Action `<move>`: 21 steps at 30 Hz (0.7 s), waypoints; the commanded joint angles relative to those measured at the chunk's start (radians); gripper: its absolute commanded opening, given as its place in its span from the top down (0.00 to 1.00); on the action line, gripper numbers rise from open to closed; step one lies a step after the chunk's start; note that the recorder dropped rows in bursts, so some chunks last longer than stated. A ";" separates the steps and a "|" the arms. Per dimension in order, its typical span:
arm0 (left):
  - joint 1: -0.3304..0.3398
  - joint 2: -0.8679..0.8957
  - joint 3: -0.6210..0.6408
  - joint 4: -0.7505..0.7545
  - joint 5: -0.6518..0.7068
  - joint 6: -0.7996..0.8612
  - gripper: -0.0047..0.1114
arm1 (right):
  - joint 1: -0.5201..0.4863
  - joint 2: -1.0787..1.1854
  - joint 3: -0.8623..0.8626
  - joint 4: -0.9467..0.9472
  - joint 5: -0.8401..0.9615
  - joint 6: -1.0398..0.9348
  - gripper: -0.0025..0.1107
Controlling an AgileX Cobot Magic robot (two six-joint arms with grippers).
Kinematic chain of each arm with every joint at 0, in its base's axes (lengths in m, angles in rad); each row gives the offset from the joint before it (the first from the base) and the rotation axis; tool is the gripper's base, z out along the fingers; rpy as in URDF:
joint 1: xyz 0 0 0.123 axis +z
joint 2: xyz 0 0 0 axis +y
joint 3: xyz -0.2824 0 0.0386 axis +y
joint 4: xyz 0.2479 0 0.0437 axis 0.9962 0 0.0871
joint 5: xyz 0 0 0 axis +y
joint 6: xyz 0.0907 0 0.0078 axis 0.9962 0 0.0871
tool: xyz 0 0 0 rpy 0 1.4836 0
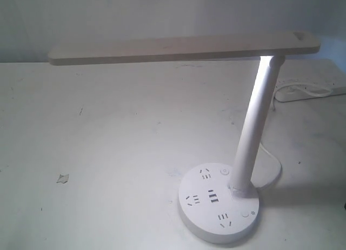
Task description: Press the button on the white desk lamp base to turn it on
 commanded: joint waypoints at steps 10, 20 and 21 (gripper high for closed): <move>-0.003 -0.002 0.002 -0.002 -0.001 0.000 0.96 | -0.002 -0.003 0.003 0.001 0.010 0.021 0.98; -0.003 -0.002 0.002 -0.002 -0.001 0.000 0.96 | -0.002 -0.003 0.003 -0.011 0.013 0.012 0.98; -0.003 -0.002 0.002 -0.002 -0.001 0.000 0.96 | -0.002 -0.003 0.003 -0.011 0.013 0.012 0.98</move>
